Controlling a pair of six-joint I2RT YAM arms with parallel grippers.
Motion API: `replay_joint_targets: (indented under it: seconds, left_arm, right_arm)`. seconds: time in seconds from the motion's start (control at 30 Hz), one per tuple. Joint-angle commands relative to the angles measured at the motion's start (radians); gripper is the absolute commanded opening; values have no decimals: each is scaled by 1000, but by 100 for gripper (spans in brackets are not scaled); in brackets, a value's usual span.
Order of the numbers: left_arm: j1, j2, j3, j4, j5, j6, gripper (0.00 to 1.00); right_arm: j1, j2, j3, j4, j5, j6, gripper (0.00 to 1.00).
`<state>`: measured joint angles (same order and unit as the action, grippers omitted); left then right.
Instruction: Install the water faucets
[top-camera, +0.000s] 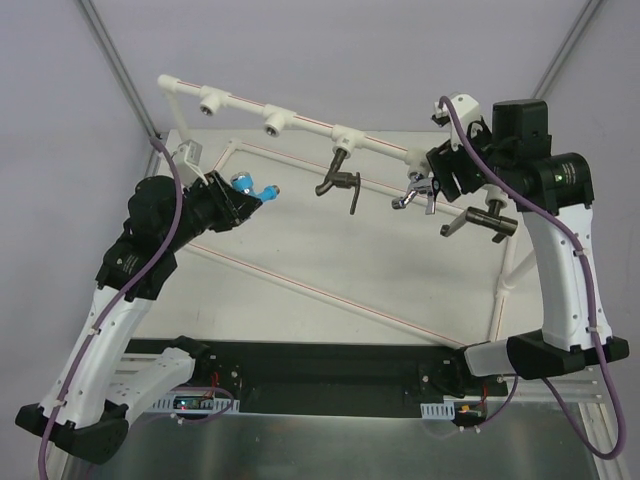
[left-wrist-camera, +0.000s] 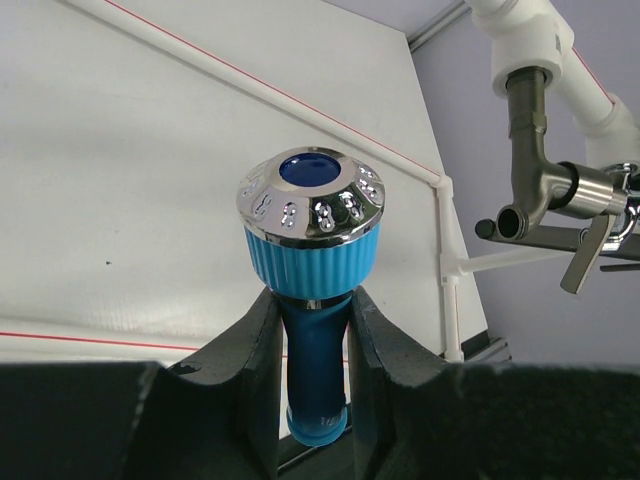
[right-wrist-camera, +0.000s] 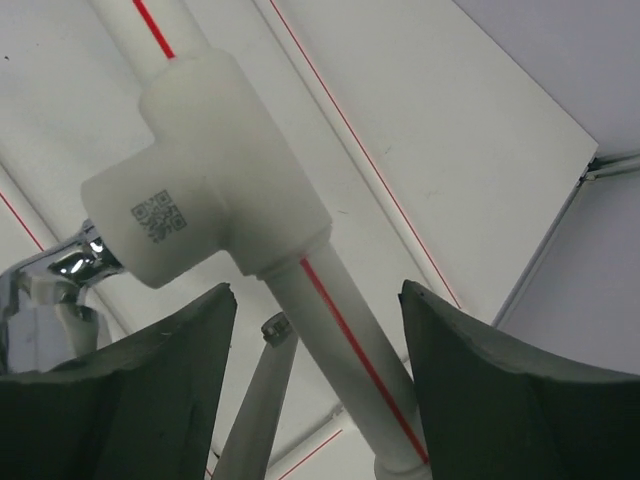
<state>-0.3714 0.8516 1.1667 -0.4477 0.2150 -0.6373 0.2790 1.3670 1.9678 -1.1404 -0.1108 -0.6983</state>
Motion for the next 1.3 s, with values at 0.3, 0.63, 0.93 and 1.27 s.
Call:
replay_joint_targets:
  seconds: [0.3, 0.63, 0.93, 1.27]
  left_arm:
    - [6, 156, 195, 138, -158, 105, 0]
    - [52, 300, 280, 265, -236, 79, 0]
    - [228, 172, -116, 785, 49, -148, 0]
    - [312, 150, -139, 886, 181, -142, 0]
  right_arm:
    - [-26, 44, 46, 166, -40, 65, 1]
    - [-55, 0, -4, 260, -39, 157, 1]
    - [-55, -52, -120, 323, -104, 328, 1]
    - [11, -3, -100, 349, -110, 369, 1]
